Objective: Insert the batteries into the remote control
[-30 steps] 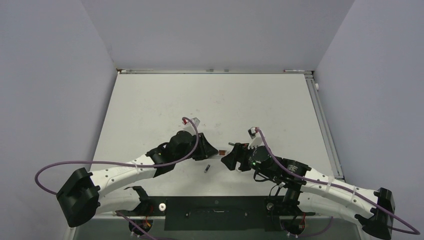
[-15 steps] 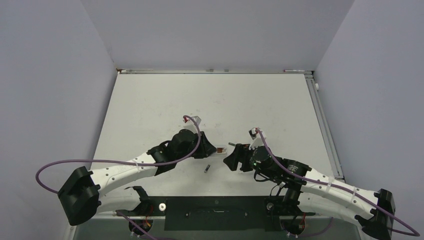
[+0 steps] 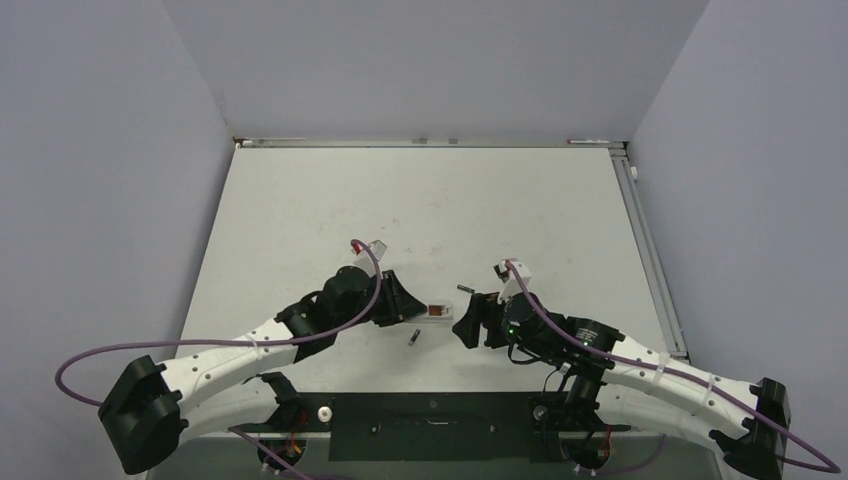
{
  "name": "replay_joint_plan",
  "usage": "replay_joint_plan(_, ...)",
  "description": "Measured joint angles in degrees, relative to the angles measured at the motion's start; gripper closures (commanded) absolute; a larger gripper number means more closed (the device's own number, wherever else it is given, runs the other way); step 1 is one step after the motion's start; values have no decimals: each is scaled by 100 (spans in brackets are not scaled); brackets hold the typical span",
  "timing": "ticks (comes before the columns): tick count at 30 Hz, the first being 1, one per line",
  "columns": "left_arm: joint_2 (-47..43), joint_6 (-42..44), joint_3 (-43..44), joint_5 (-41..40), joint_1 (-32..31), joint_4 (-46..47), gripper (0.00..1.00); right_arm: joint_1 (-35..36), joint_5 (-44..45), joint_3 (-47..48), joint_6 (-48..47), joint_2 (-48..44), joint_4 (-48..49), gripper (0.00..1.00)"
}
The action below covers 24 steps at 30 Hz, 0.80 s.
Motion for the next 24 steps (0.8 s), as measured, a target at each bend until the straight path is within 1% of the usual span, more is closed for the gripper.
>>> replay_joint_plan(6, -1032, -376, -387, -28, 0, -345, 100, 0, -96, 254, -166, 348, -186, 33)
replay_joint_plan(12, -2365, -623, -584, -551, 0, -1156, 100, 33, -94, 343, -181, 868, -205, 36)
replay_joint_plan(15, -2887, -715, -640, -828, 0, -1519, 100, 107, -61, 422, -144, 1182, -160, 39)
replay_joint_plan(19, -3506, -811, -713, -1187, 13, -2013, 100, 278, 2, 555, -74, 1670, 7, 41)
replay_joint_plan(24, -3963, -890, -756, -1449, 22, -2363, 100, 557, 240, 765, 170, 2356, 249, 44)
